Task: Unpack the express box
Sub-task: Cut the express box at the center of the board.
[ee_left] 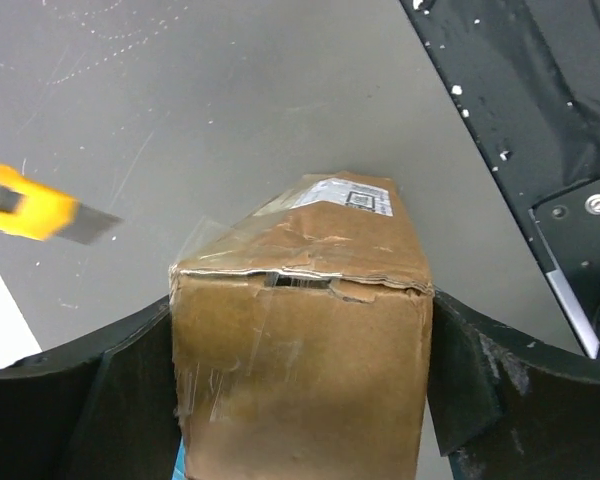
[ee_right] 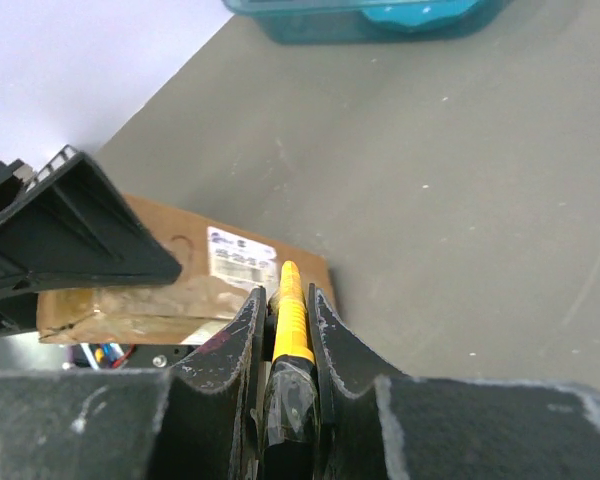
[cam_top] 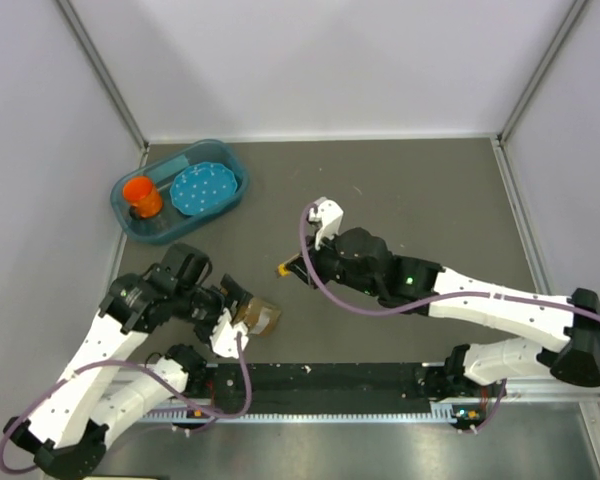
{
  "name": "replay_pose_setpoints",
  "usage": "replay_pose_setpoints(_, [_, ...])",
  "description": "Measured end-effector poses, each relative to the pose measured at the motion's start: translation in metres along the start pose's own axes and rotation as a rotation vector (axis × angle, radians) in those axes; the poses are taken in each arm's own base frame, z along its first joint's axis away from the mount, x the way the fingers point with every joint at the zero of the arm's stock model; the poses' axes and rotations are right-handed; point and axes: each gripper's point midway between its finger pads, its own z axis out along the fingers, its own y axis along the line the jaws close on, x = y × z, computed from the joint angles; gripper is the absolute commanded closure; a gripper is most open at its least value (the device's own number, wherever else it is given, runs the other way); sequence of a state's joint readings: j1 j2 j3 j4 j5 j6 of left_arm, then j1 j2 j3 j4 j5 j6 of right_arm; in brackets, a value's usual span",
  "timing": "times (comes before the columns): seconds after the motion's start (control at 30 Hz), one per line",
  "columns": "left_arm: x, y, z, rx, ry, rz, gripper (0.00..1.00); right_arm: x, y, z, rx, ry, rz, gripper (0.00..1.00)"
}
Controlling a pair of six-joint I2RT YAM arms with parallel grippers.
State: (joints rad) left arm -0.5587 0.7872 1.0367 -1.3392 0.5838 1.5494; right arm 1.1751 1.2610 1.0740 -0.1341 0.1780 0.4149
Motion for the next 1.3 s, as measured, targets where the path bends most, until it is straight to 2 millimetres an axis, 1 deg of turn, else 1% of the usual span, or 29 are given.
replay_pose_setpoints(0.07, [0.001, -0.009, 0.002, -0.004, -0.003, 0.003, 0.37, -0.007, -0.007, -0.01, 0.022, -0.021, -0.036, 1.0])
replay_pose_setpoints(0.1, [0.0, -0.011, 0.001, -0.017, -0.003, 0.013, 0.45, -0.012, -0.01, -0.017, 0.03, -0.041, -0.05, 1.0])
replay_pose_setpoints(0.13, [0.0, -0.014, 0.001, -0.028, -0.003, 0.027, 0.5, -0.018, -0.013, -0.025, 0.035, -0.061, -0.062, 1.0])
replay_pose_setpoints(0.2, [-0.001, -0.02, 0.001, -0.048, -0.007, 0.05, 0.67, -0.027, -0.017, -0.037, 0.041, -0.097, -0.079, 1.0])
replay_pose_setpoints(0.23, [-0.001, -0.024, 0.001, -0.058, -0.011, 0.068, 0.71, -0.033, -0.018, -0.044, 0.041, -0.12, -0.087, 1.0])
replay_pose_setpoints(0.3, [-0.002, -0.031, 0.001, -0.08, -0.015, 0.108, 0.73, -0.041, -0.02, -0.053, 0.041, -0.147, -0.102, 1.0])
replay_pose_setpoints(0.37, [-0.003, -0.036, 0.001, -0.098, -0.02, 0.142, 0.78, -0.045, -0.019, -0.058, 0.036, -0.163, -0.117, 1.0])
replay_pose_setpoints(0.4, [-0.003, -0.037, 0.001, -0.106, -0.021, 0.156, 0.79, -0.046, -0.019, -0.06, 0.034, -0.165, -0.125, 1.0])
replay_pose_setpoints(0.43, [-0.004, -0.039, 0.001, -0.112, -0.022, 0.169, 0.75, -0.046, -0.019, -0.06, 0.029, -0.165, -0.133, 1.0])
replay_pose_setpoints(0.5, [-0.005, -0.04, 0.001, -0.116, -0.028, 0.177, 0.63, -0.043, -0.019, -0.062, 0.022, -0.161, -0.152, 1.0])
replay_pose_setpoints(0.53, [-0.005, -0.04, 0.001, -0.118, -0.031, 0.17, 0.52, -0.041, -0.019, -0.063, 0.017, -0.157, -0.16, 1.0])
replay_pose_setpoints(0.57, [-0.007, -0.038, 0.001, -0.128, -0.04, 0.153, 0.39, -0.038, -0.02, -0.066, 0.011, -0.153, -0.173, 1.0])
replay_pose_setpoints(0.6, [-0.009, -0.034, 0.001, -0.142, -0.053, 0.129, 0.35, -0.036, -0.021, -0.07, 0.004, -0.154, -0.185, 1.0])
replay_pose_setpoints(0.63, [-0.012, -0.03, 0.002, -0.158, -0.073, 0.089, 0.34, -0.035, -0.021, -0.075, -0.006, -0.156, -0.199, 1.0])
replay_pose_setpoints(0.7, [-0.02, -0.016, 0.003, -0.208, -0.128, 0.022, 0.41, -0.038, -0.019, -0.087, -0.036, -0.187, -0.236, 1.0])
replay_pose_setpoints(0.73, [-0.026, -0.006, 0.003, -0.244, -0.164, -0.007, 0.41, -0.04, -0.018, -0.093, -0.053, -0.204, -0.251, 1.0])
replay_pose_setpoints(0.77, [-0.031, 0.004, 0.003, -0.277, -0.202, -0.036, 0.5, -0.041, -0.015, -0.099, -0.081, -0.233, -0.277, 1.0])
replay_pose_setpoints(0.87, [-0.046, 0.028, 0.004, -0.352, -0.321, -0.108, 0.54, -0.037, -0.009, -0.115, -0.165, -0.316, -0.358, 1.0])
replay_pose_setpoints(0.93, [-0.053, 0.033, 0.009, -0.355, -0.389, -0.131, 0.58, -0.028, -0.007, -0.118, -0.207, -0.349, -0.406, 1.0])
replay_pose_setpoints(1.03, [-0.058, 0.029, 0.02, -0.32, -0.457, -0.144, 0.6, -0.014, -0.005, -0.115, -0.245, -0.37, -0.477, 1.0])
replay_pose_setpoints(1.13, [-0.053, 0.015, 0.034, -0.289, -0.476, -0.126, 0.61, -0.002, -0.003, -0.108, -0.267, -0.359, -0.531, 1.0])
replay_pose_setpoints(1.2, [-0.046, 0.001, 0.045, -0.273, -0.47, -0.099, 0.61, 0.002, 0.0, -0.105, -0.281, -0.358, -0.557, 1.0])
replay_pose_setpoints(1.3, [-0.046, -0.007, 0.047, -0.293, -0.474, -0.004, 0.61, 0.002, 0.008, -0.106, -0.306, -0.37, -0.583, 1.0])
